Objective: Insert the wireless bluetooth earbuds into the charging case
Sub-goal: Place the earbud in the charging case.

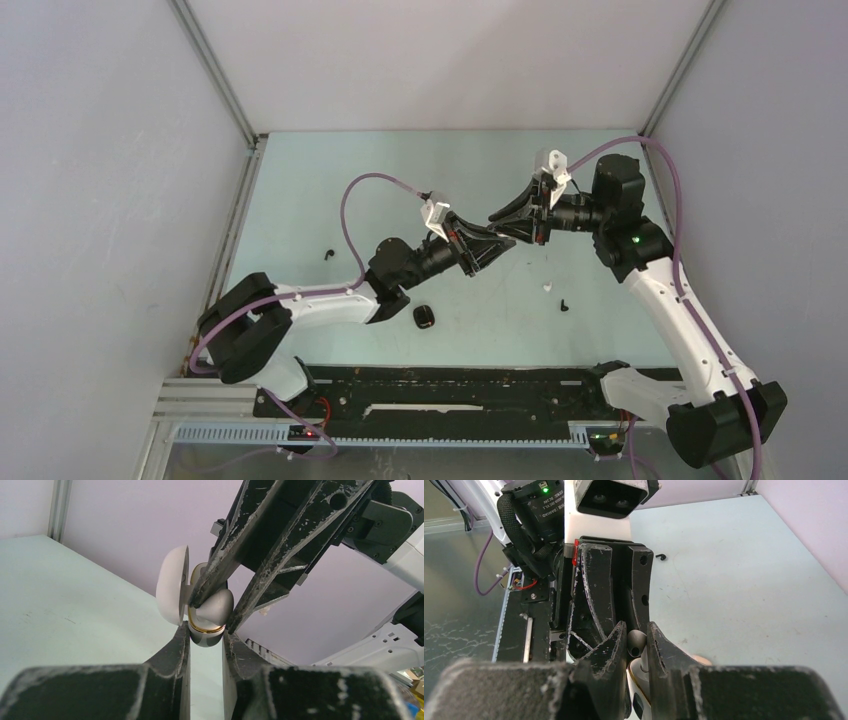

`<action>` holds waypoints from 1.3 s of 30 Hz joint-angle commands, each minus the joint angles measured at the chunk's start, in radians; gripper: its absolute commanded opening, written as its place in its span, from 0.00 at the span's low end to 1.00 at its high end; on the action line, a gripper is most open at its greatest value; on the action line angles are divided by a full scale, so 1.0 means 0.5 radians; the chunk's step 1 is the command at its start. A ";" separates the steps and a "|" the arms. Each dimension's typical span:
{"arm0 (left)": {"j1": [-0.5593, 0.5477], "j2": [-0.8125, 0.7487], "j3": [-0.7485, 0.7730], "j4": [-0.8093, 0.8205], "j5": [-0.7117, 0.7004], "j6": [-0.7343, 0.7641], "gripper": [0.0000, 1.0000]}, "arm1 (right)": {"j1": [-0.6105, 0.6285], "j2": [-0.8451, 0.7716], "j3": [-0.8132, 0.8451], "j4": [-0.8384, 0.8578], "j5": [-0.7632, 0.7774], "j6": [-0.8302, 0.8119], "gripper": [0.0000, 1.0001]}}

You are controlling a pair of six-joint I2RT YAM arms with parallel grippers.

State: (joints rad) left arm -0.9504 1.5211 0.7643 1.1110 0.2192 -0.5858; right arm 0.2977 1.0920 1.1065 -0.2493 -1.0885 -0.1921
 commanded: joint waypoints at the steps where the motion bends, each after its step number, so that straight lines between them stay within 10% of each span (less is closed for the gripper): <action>1: 0.014 -0.029 -0.004 0.257 -0.037 -0.016 0.00 | -0.007 -0.015 0.064 -0.144 0.111 -0.082 0.08; 39: 0.014 0.069 0.056 0.208 0.096 -0.030 0.00 | 0.035 0.037 0.177 -0.138 0.432 -0.004 0.32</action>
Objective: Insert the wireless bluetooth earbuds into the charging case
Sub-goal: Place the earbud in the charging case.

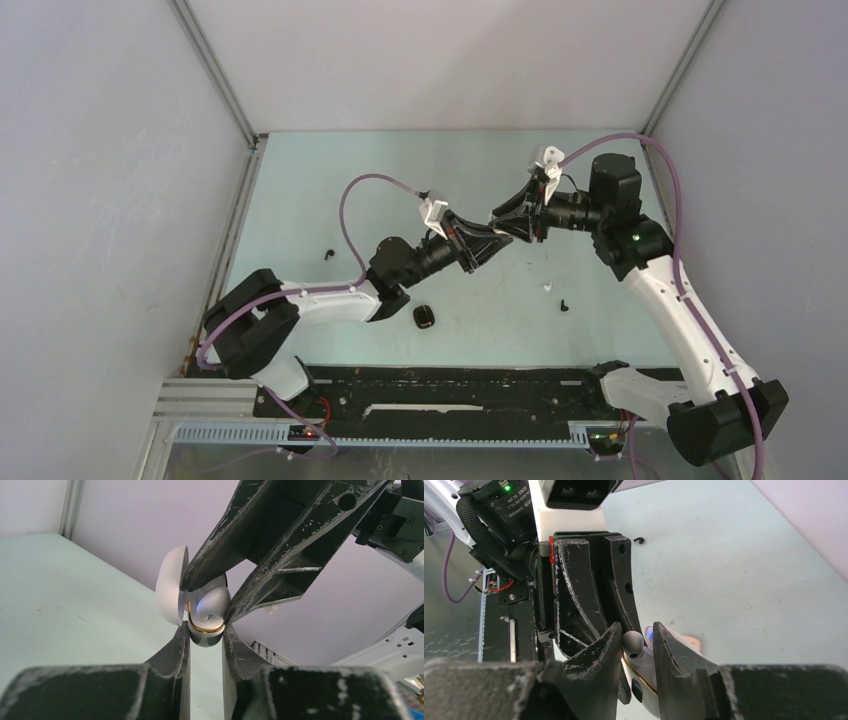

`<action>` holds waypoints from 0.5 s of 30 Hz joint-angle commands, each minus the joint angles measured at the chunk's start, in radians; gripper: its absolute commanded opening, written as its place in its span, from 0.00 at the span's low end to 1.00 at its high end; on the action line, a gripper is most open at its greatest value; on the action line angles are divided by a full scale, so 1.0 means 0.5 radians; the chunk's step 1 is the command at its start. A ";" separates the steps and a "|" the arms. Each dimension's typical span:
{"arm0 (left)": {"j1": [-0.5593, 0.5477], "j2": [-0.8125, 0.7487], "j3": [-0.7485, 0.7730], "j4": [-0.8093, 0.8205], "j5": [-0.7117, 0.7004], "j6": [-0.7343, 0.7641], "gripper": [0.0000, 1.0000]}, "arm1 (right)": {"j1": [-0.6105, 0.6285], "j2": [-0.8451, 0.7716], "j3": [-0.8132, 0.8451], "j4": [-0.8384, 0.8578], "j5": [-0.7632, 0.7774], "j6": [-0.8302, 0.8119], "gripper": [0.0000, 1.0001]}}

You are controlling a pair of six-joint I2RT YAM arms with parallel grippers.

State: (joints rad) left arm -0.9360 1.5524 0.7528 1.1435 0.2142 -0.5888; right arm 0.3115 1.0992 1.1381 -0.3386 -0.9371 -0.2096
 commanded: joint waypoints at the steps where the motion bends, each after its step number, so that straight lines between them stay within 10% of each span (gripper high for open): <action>1: -0.015 0.007 0.078 0.142 0.101 -0.022 0.00 | 0.007 0.023 0.127 0.033 0.123 0.042 0.32; 15: -0.005 -0.012 0.056 0.024 0.097 0.053 0.00 | -0.025 0.011 0.360 -0.123 0.147 0.198 0.35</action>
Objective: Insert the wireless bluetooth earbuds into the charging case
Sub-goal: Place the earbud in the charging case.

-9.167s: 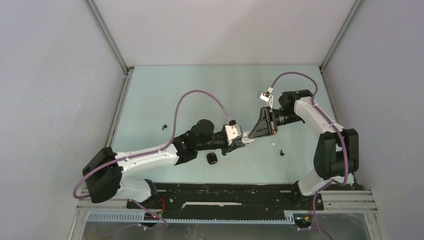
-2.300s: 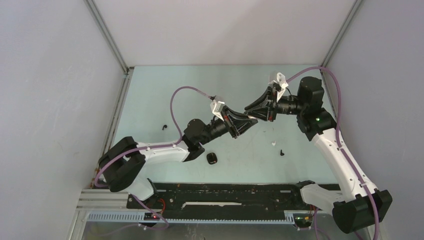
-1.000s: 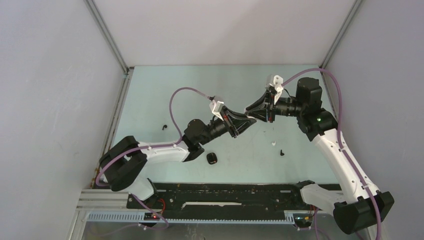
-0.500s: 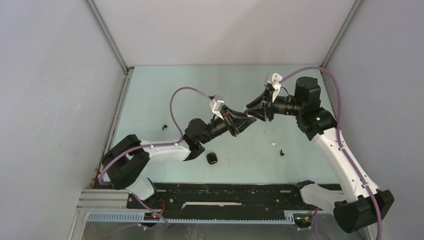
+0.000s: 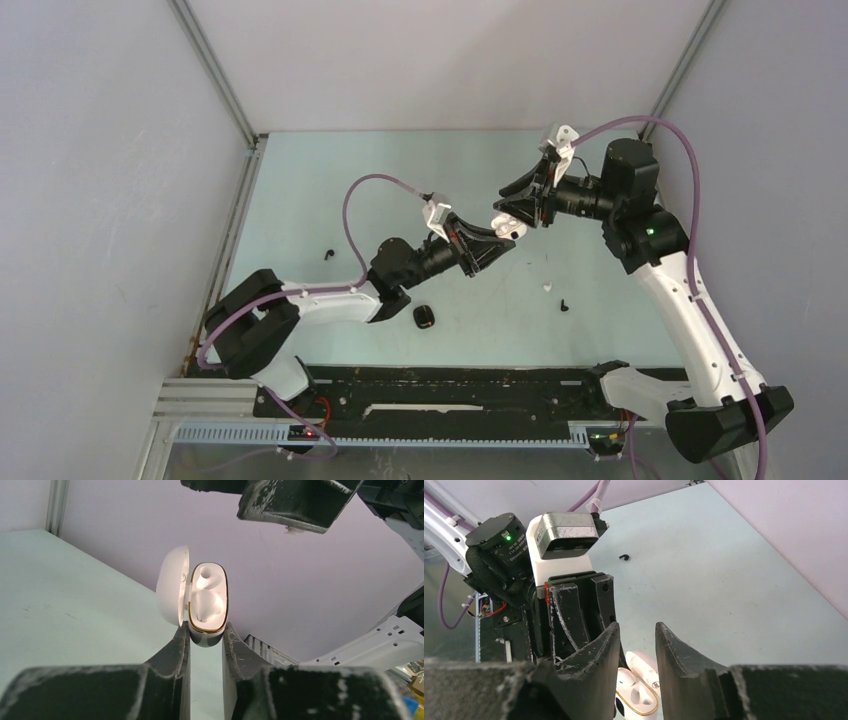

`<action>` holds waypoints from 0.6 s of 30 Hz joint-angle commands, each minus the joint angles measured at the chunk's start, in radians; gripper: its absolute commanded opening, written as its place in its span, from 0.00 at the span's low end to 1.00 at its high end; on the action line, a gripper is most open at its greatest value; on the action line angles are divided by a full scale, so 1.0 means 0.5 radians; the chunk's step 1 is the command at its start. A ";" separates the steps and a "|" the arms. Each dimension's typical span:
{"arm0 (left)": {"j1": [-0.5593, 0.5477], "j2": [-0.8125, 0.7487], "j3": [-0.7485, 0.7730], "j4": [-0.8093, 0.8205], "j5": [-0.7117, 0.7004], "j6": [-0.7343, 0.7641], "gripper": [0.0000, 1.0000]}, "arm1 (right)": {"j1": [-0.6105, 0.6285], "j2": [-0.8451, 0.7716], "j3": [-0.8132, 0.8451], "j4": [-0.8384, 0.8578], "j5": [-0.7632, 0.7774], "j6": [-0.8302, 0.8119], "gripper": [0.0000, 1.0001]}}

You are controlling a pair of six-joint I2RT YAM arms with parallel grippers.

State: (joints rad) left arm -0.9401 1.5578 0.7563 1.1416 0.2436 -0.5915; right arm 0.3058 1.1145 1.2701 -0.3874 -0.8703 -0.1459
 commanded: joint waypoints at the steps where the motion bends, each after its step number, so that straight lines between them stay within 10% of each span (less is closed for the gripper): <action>1: 0.006 -0.031 0.051 0.006 0.043 0.069 0.00 | -0.022 -0.021 0.110 -0.037 0.011 0.069 0.35; 18: -0.023 -0.520 0.207 -1.517 -0.027 1.279 0.00 | -0.501 -0.100 0.185 -0.570 -0.505 -0.302 0.29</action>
State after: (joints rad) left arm -0.9401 1.3666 0.8204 0.5877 0.2523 -0.2184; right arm 0.0612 1.1004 1.3460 -0.5373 -1.0084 -0.1761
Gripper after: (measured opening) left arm 0.218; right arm 0.324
